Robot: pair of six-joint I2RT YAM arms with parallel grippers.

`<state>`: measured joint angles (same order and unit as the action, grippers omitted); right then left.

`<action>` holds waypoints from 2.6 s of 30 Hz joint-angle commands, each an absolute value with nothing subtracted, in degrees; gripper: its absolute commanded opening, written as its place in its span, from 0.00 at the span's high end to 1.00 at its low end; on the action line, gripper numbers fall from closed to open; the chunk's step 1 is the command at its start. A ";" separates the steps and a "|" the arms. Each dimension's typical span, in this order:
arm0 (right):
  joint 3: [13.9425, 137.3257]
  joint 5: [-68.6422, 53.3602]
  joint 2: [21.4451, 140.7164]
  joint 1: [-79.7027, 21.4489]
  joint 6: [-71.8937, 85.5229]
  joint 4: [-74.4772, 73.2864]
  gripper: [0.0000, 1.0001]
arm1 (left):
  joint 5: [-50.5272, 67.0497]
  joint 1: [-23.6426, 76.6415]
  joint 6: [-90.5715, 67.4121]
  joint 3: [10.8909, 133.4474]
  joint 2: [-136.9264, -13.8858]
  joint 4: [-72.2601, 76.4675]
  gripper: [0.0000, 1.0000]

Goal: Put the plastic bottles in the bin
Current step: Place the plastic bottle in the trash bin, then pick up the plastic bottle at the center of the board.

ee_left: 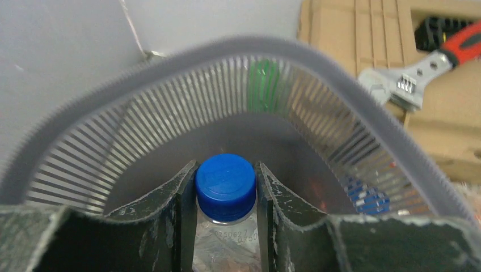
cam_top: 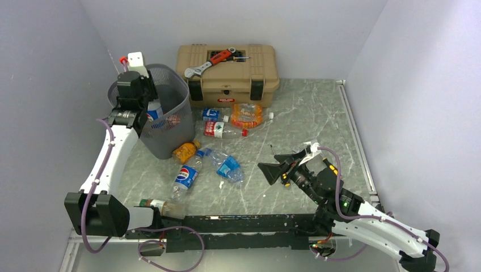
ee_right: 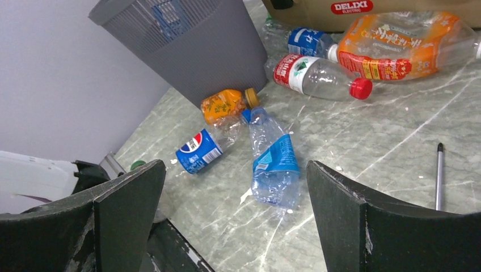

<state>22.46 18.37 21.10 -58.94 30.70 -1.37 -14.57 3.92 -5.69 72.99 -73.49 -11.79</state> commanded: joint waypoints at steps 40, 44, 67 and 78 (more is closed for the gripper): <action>26.91 24.75 26.34 -59.06 25.65 -10.05 0.00 | 10.74 12.22 -11.50 95.04 -64.44 -34.04 0.00; 27.59 21.00 33.94 -59.10 24.30 -9.38 0.00 | 21.11 21.19 -7.84 94.67 -67.39 -36.84 0.00; 51.89 11.92 88.97 -60.12 19.52 -5.11 0.00 | 10.34 23.38 -18.92 53.93 -51.17 -17.42 0.07; 56.97 12.76 96.00 -58.74 19.48 -11.22 0.00 | 12.82 23.41 -18.68 54.66 -53.16 -18.32 0.07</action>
<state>53.89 11.42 95.20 -59.55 20.29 -8.32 12.19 23.24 -17.93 52.71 -52.38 -18.68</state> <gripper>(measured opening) 0.994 0.928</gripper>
